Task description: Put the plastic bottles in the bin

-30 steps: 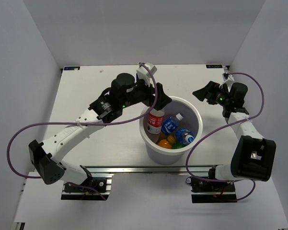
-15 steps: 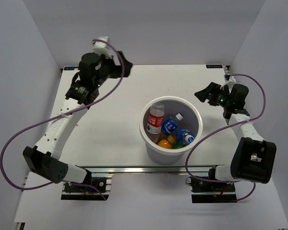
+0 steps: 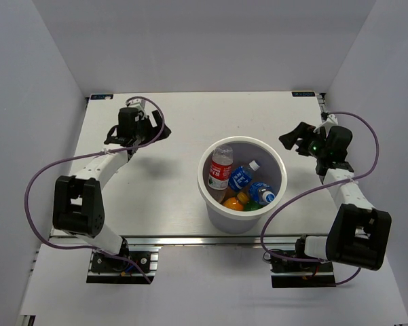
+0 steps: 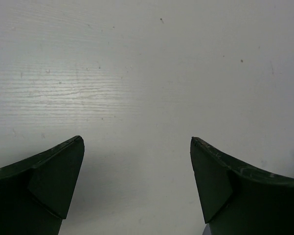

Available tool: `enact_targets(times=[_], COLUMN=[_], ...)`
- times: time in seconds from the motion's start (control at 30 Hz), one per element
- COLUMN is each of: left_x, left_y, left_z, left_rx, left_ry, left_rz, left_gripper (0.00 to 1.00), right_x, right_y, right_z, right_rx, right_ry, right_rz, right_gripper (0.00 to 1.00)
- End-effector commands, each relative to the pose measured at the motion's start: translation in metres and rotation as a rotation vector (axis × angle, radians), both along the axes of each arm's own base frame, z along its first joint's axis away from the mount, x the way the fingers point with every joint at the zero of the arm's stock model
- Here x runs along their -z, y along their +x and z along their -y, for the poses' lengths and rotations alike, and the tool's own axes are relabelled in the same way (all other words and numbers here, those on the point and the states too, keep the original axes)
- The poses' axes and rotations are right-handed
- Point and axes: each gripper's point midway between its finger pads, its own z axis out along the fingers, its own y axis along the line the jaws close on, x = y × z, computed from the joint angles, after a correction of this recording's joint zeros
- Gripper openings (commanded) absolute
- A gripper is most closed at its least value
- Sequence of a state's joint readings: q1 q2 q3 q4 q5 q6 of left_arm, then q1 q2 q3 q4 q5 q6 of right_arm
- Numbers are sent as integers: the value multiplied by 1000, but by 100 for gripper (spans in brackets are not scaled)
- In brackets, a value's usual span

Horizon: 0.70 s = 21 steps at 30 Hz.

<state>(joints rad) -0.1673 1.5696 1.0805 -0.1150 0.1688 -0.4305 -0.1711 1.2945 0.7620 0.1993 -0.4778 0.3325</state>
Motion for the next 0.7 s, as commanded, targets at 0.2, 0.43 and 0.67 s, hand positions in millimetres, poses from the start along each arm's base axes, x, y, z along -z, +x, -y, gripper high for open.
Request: enact_targets(times=[0.2, 0.43, 0.67], left_x=[-55, -52, -54], left_y=[8, 6, 4], left_z=[11, 11, 7], left_rx=[43, 48, 40], left_ry=[-74, -71, -63], left_rz=[189, 184, 190], left_gripper=[98, 98, 98], right_x=[-14, -11, -9], right_y=[-1, 1, 0], right_z=[14, 16, 14], right_rx=[84, 95, 81], right_ry=[-35, -38, -38], right_rz=[82, 68, 63], right_gripper=[89, 89, 89])
